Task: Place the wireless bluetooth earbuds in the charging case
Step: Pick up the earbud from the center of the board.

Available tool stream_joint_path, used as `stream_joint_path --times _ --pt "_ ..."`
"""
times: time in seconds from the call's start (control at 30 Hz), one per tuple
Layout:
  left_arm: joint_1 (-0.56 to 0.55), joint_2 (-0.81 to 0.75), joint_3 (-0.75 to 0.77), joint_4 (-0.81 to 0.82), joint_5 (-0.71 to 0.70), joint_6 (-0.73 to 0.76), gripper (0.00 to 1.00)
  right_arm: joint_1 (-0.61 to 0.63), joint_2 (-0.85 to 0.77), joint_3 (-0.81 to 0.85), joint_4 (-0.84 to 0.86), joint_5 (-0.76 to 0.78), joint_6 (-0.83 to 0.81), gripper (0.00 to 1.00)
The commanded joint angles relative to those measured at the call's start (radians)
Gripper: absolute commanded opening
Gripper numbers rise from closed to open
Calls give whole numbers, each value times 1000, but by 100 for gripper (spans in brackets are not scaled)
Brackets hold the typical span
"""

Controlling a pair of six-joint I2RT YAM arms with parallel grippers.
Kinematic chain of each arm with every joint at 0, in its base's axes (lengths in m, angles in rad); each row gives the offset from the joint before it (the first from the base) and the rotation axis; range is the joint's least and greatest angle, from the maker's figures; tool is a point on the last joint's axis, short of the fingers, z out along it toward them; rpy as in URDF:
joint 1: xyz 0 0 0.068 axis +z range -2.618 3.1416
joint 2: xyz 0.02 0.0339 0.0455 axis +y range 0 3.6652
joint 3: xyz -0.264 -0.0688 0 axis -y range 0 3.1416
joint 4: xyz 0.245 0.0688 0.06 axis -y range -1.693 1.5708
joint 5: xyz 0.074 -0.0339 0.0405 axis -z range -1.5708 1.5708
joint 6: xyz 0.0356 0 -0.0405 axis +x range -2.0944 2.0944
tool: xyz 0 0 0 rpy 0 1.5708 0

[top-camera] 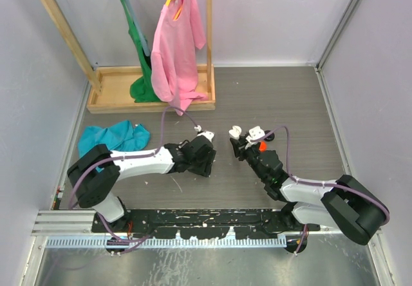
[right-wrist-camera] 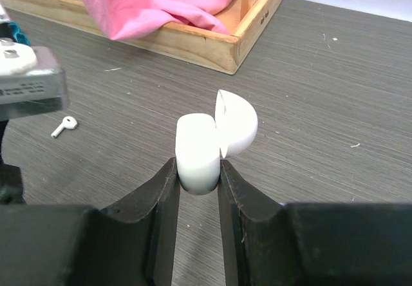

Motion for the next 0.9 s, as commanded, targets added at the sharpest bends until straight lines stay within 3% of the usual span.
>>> stream_joint_path --times 0.0,0.87 --pt "-9 44 65 26 -42 9 52 4 4 27 54 15 -8 1" --pt "-36 87 84 -46 -92 63 18 4 2 32 48 -38 -11 1"
